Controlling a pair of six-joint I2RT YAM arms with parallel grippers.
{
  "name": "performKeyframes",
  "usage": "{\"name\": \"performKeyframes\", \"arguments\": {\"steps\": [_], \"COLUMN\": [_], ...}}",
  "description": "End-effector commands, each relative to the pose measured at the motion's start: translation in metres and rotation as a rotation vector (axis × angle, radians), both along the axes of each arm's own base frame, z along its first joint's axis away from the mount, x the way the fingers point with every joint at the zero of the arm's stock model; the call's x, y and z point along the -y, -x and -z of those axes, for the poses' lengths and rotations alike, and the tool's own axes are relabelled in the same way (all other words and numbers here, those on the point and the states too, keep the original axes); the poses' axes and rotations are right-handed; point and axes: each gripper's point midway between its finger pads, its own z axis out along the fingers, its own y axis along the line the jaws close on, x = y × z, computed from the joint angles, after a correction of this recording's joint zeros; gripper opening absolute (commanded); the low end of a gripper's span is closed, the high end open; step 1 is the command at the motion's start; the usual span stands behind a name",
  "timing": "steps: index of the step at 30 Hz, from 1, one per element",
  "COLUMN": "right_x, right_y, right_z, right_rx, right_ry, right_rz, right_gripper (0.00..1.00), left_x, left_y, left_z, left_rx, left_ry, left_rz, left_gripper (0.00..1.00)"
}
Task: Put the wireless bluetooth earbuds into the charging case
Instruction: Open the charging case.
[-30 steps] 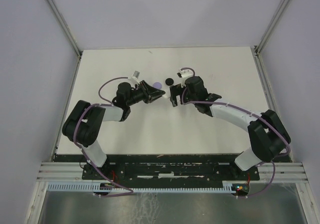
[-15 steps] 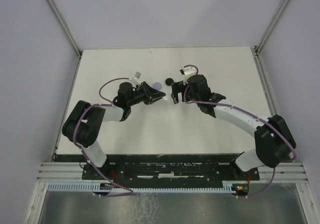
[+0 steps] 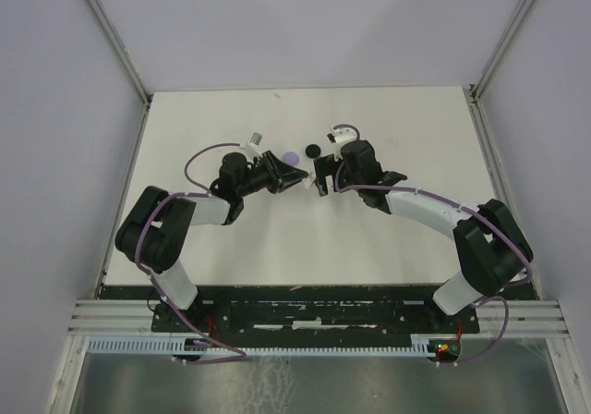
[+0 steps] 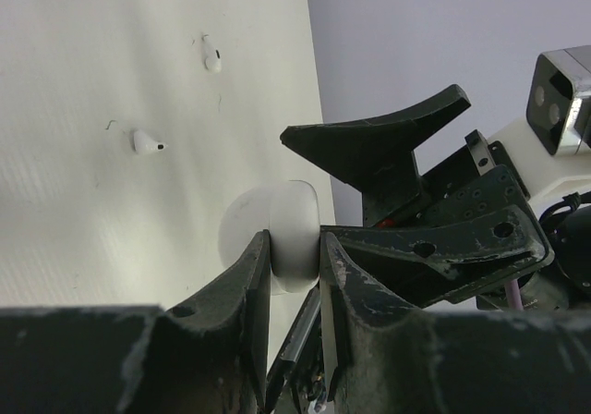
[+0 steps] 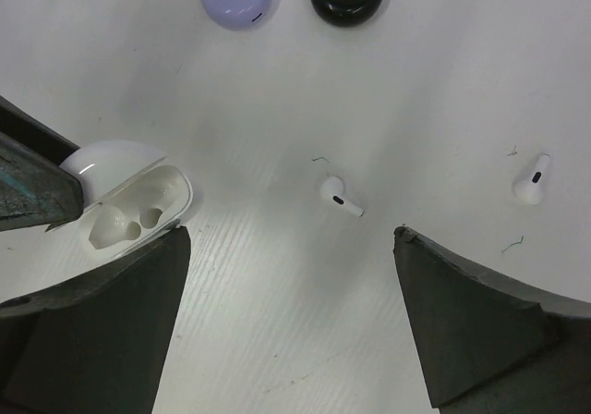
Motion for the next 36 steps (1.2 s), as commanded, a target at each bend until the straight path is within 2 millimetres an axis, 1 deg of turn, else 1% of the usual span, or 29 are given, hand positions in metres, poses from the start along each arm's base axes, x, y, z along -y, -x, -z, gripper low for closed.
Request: {"name": "performKeyframes", "arguments": {"steps": [1,11,20,25,30,36], "right_x": [-0.017,-0.023,-0.033,-0.036,-0.044,-0.055], "right_y": [-0.02,-0.031,-0.043,-0.049,-0.054,-0.059], "right_z": [-0.035,-0.043,-0.052,-0.059,-0.06,-0.057], "right_rx": [0.094,0.13,0.153,0.168,0.161,0.146], "right_ry": [-0.082,-0.092,-0.116,-0.117,-0.118,-0.144], "right_rz": [0.002,0.004,0.004,-0.001,-0.016,-0.035], "right_gripper": [0.99,1.0,0.99,1.0,1.0,0.99], "left_x": [0.01,0.01,0.012,0.011,0.012,0.018], "left_y": [0.009,0.011,0.01,0.009,0.011,0.014], "left_z": [-0.036,-0.034,-0.04,-0.037,-0.036,-0.043], "left_rx": [0.107,0.093,0.072,0.054,0.039,0.037], "left_ry": [0.063,0.085,0.169,0.198,0.231,0.298], "left_rz": [0.059,0.063,0.055,0.037,0.034,0.046], "left_gripper": [0.03,0.03,0.03,0.03,0.03,0.03]}}
